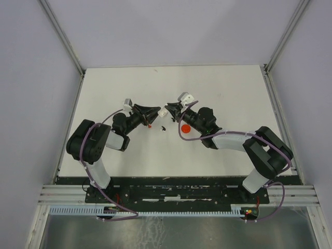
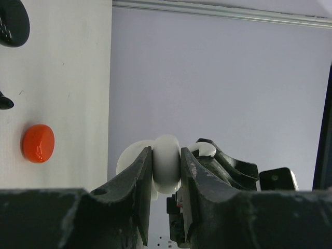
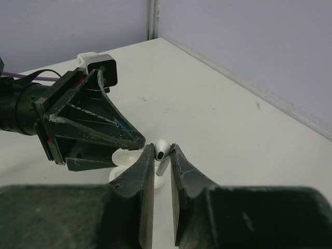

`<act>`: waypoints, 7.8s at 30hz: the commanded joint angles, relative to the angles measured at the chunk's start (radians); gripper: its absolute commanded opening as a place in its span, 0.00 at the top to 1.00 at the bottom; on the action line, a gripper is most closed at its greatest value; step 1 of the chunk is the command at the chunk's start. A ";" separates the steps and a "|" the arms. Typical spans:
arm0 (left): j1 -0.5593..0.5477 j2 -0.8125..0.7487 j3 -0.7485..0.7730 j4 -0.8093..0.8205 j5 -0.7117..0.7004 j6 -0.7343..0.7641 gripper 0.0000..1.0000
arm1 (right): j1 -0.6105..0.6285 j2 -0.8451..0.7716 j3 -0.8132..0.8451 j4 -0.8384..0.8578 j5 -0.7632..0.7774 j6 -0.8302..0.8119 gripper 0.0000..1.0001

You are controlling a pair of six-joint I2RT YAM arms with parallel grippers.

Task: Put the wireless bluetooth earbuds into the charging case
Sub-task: Place the earbud in the charging case, then adjust the earbud with the charging case.

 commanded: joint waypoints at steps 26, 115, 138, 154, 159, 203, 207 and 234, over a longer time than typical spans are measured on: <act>-0.007 0.049 0.045 0.139 -0.014 -0.102 0.97 | 0.031 0.049 -0.010 0.064 -0.034 -0.032 0.99; -0.009 -0.305 0.088 -0.486 -0.223 0.310 0.97 | 0.075 -0.077 0.468 -1.108 0.217 0.232 0.37; -0.014 -0.313 0.067 -0.498 -0.223 0.328 0.97 | 0.108 0.116 0.671 -1.178 0.302 0.258 0.38; -0.015 -0.336 0.053 -0.508 -0.219 0.331 0.97 | 0.075 0.127 0.683 -1.183 0.351 0.272 0.38; -0.015 -0.343 0.052 -0.513 -0.222 0.333 0.97 | 0.066 0.124 0.683 -1.181 0.345 0.276 0.38; -0.015 -0.357 0.067 -0.553 -0.226 0.366 0.97 | 0.088 0.118 0.697 -1.196 0.243 0.286 0.38; -0.015 -0.365 0.066 -0.558 -0.226 0.367 0.97 | 0.087 0.123 0.703 -1.202 0.265 0.277 0.38; -0.015 -0.385 0.060 -0.567 -0.223 0.368 0.97 | 0.056 0.123 0.696 -1.224 0.308 0.267 0.38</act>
